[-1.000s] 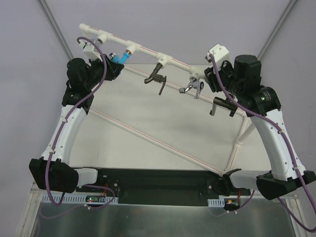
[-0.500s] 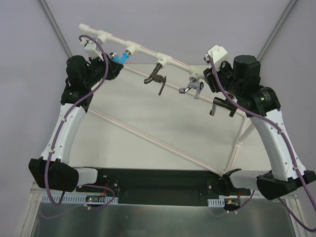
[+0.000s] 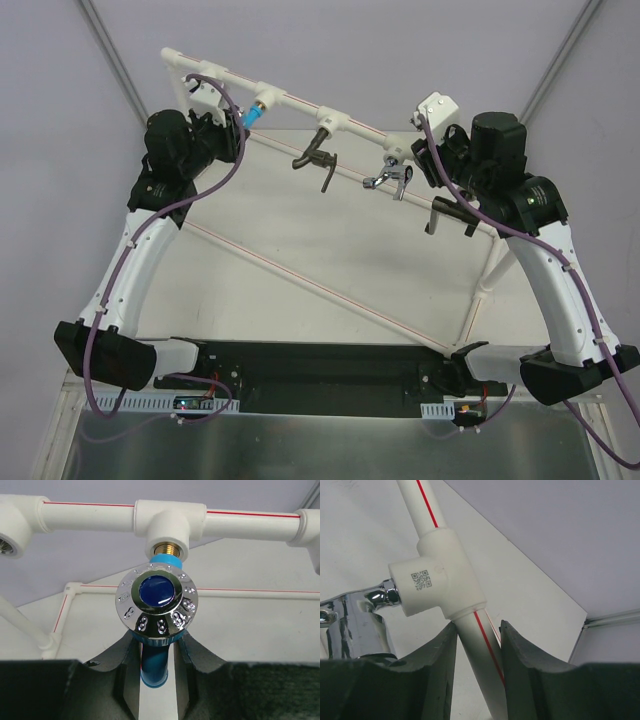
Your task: Install the water faucets
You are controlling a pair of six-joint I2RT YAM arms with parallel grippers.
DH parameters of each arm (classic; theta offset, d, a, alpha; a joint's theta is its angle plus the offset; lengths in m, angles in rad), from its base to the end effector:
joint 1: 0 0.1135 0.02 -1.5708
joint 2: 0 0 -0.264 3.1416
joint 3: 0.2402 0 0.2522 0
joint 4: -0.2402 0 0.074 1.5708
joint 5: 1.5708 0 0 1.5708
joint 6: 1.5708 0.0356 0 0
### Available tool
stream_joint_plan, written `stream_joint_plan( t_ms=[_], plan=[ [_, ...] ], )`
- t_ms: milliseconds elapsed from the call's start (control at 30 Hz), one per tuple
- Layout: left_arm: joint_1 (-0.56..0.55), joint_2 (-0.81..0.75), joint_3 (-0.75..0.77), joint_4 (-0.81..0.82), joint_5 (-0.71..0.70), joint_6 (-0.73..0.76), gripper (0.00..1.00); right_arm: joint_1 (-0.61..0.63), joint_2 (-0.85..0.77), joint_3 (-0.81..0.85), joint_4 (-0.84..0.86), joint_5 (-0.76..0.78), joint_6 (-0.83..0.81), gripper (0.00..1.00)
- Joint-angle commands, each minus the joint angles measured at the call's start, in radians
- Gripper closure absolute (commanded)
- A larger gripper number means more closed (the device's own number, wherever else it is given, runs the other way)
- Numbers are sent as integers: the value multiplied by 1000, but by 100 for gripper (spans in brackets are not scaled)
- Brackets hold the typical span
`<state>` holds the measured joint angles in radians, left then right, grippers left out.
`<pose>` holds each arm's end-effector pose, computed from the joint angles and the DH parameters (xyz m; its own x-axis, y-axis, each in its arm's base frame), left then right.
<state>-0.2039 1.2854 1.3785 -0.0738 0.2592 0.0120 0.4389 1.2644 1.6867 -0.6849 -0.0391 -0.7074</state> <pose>0.2845 -0.0681 0.4514 0.0243 0.0068 -0.9997 0.4464 0.8947 0.0169 0.2212 0.1054 0.4919 0.1195 -0.6612 -0.7406 -0.5014 0.6036 -0.6199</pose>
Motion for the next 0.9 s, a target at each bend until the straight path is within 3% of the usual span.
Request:
stream_joint_plan(
  t_ms=[0, 233, 867],
  plan=[
    [-46, 74, 31, 43, -46, 127, 100, 58, -26, -19, -27, -117, 66, 99],
    [-109, 74, 39, 22, -118, 348, 100, 64, -31, -30, -22, -117, 54, 99],
    [-195, 91, -16, 16, -241, 704, 100, 75, -45, -48, -13, -111, 32, 99]
  ],
)
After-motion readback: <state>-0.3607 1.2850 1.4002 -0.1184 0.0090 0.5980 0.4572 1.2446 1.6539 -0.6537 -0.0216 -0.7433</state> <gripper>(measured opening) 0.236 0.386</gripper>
